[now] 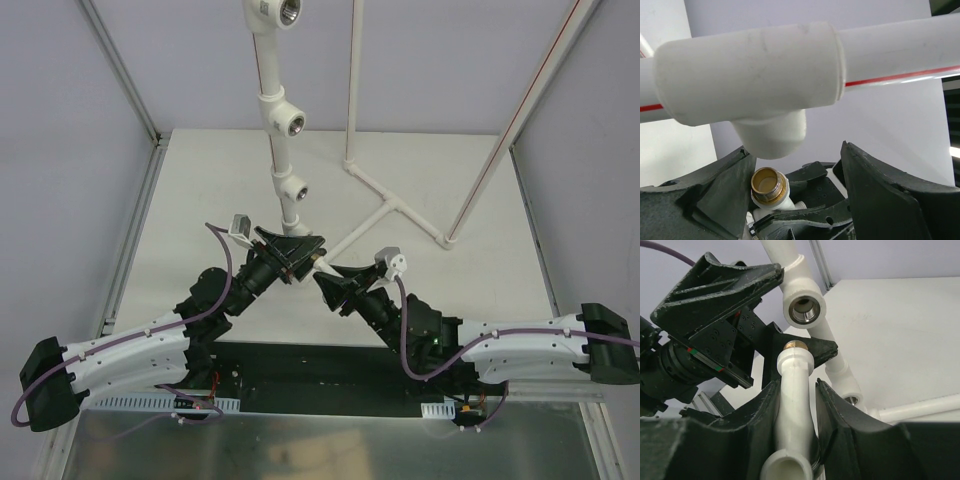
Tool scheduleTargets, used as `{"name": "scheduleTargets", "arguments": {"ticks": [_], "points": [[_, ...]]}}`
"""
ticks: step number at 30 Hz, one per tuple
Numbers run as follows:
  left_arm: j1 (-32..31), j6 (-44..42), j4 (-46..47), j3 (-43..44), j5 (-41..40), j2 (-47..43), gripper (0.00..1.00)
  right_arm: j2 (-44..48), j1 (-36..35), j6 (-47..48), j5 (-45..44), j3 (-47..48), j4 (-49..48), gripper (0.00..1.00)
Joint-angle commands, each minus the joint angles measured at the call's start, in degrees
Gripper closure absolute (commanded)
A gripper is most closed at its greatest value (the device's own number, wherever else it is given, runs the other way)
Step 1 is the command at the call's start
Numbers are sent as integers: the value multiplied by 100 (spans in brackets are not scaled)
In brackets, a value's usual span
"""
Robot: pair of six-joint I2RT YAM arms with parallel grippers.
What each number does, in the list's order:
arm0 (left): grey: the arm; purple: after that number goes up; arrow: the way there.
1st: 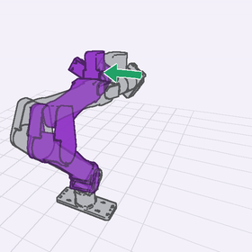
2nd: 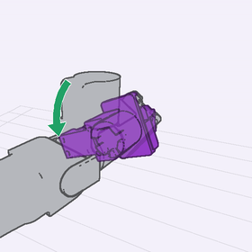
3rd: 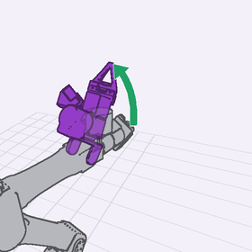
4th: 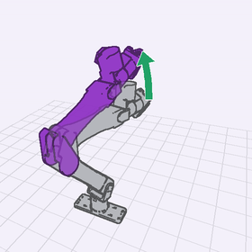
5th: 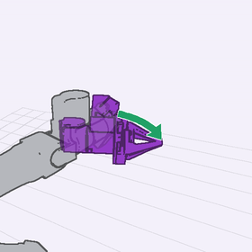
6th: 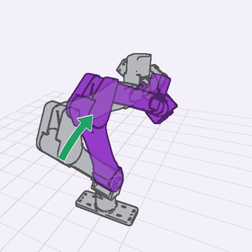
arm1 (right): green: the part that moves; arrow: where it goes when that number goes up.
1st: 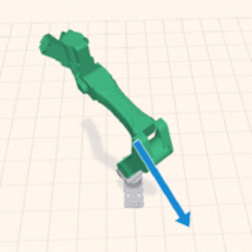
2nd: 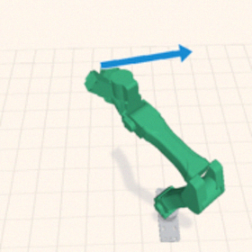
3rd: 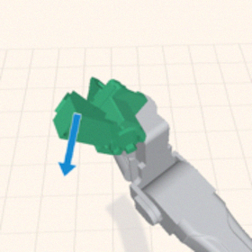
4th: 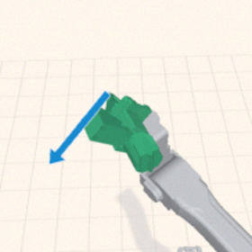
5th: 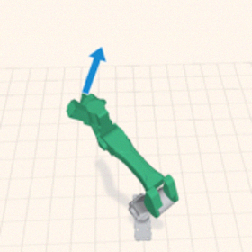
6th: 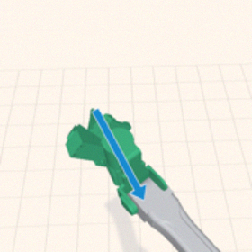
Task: Install the water faucets
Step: Adjust the water faucet.
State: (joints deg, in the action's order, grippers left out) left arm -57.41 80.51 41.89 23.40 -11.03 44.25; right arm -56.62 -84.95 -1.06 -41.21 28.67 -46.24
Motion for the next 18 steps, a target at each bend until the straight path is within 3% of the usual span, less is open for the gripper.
{"name": "scheduleTargets", "arguments": {"ticks": [1,18], "points": [[-43,-35,65,200,74,5,30,134,4,-26,-186,517,1071,100],[-42,-176,-198,402,180,22,30,-218,-127,-70,-282,763,2435,100]]}}
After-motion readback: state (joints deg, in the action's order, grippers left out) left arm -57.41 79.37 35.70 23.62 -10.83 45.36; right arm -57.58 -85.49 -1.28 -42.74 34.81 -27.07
